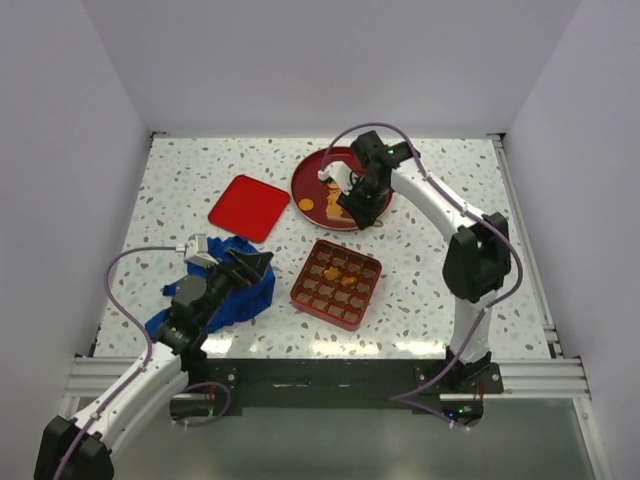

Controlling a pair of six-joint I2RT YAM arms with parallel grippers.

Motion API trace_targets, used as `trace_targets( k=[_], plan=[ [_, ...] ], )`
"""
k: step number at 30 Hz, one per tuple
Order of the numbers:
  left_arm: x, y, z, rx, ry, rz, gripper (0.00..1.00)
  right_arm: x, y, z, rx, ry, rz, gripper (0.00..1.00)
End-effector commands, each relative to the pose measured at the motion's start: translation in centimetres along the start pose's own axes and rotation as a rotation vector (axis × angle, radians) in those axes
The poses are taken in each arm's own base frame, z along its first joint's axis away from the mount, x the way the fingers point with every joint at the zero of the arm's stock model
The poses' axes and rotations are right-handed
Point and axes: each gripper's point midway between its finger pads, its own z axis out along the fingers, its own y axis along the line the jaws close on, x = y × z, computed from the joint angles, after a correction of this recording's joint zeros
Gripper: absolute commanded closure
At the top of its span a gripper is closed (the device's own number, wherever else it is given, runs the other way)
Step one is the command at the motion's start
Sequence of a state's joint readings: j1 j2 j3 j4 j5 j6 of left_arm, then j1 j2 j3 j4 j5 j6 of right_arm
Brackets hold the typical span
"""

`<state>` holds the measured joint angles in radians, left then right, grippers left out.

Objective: Pack the cookies
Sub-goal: Pick up the fake cookies from the plate, then place the fake cookies in the empty pocket of the box.

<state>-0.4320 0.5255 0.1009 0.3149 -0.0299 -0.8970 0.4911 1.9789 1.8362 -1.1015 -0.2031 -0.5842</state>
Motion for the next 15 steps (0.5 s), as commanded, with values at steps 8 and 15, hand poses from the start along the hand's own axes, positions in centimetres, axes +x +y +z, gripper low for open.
trace_targets(
  k=[8,15],
  plan=[
    [-1.0,-0.8,0.0,0.034,-0.039,0.007,0.00,2.0,11.8,0.3,-0.127,0.025,-0.192,0.88],
    [-1.1,-0.8,-0.2,0.036,-0.044,0.005,0.00,2.4,11.5,1.7,-0.105,0.071,-0.187,0.86]
  ],
)
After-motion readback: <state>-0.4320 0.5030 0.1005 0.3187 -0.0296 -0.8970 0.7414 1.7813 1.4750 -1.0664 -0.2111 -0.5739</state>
